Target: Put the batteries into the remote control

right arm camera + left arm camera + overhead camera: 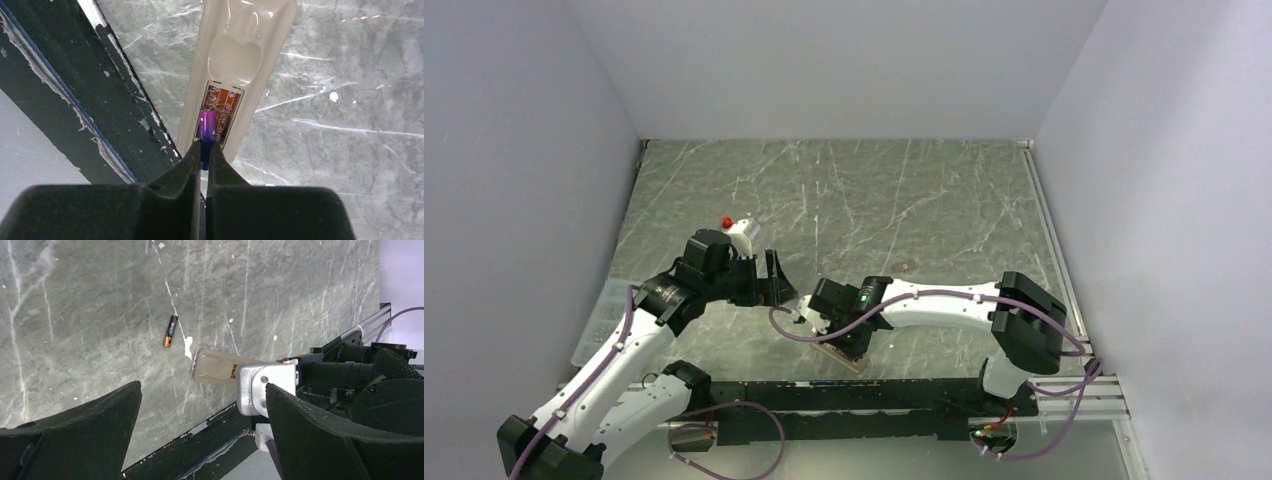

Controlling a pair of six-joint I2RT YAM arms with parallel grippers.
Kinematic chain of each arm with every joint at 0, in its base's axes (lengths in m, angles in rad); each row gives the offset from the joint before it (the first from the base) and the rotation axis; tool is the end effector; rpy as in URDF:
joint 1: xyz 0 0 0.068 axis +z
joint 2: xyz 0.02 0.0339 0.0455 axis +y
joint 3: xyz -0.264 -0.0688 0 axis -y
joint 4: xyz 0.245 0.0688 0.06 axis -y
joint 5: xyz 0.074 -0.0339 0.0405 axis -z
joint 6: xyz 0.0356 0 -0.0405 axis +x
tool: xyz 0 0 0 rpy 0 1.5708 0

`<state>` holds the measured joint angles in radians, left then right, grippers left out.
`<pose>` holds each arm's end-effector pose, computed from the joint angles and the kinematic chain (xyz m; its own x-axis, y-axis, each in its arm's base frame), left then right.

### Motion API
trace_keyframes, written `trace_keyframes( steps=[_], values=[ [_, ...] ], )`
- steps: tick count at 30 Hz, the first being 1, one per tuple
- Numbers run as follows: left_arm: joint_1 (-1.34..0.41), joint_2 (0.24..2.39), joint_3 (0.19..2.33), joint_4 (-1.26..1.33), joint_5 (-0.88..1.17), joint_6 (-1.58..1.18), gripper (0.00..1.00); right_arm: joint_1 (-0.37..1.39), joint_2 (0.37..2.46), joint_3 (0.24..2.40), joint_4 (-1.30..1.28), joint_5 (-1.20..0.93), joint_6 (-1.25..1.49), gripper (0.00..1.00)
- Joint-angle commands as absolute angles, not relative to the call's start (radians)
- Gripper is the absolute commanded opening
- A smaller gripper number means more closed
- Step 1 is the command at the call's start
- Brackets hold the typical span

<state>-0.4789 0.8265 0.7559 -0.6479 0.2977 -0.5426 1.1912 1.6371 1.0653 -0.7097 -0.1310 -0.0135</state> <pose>0.1470 -0.0881 0.2791 -0.8290 -0.1258 -0.5450 0.2434 0.7961 -0.5541 0.1095 0.2870 0.1900 -0.3425 -0.8946 -0.2869 -0.9394 0.3207 0.1213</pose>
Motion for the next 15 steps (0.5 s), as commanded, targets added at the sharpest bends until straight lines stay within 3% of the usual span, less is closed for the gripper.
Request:
trace_keyframes(
  steps=[1,15],
  values=[
    [-0.476,0.818,0.747,-0.622,0.324,-0.529,0.99,1.195,1.632,1.11,-0.737,-0.131,0.053,0.0],
    [-0.476,0.836,0.738,-0.6,0.353,-0.532,0.99,1.203,1.675,1.16,-0.779,-0.128,0.135,0.0]
  ],
)
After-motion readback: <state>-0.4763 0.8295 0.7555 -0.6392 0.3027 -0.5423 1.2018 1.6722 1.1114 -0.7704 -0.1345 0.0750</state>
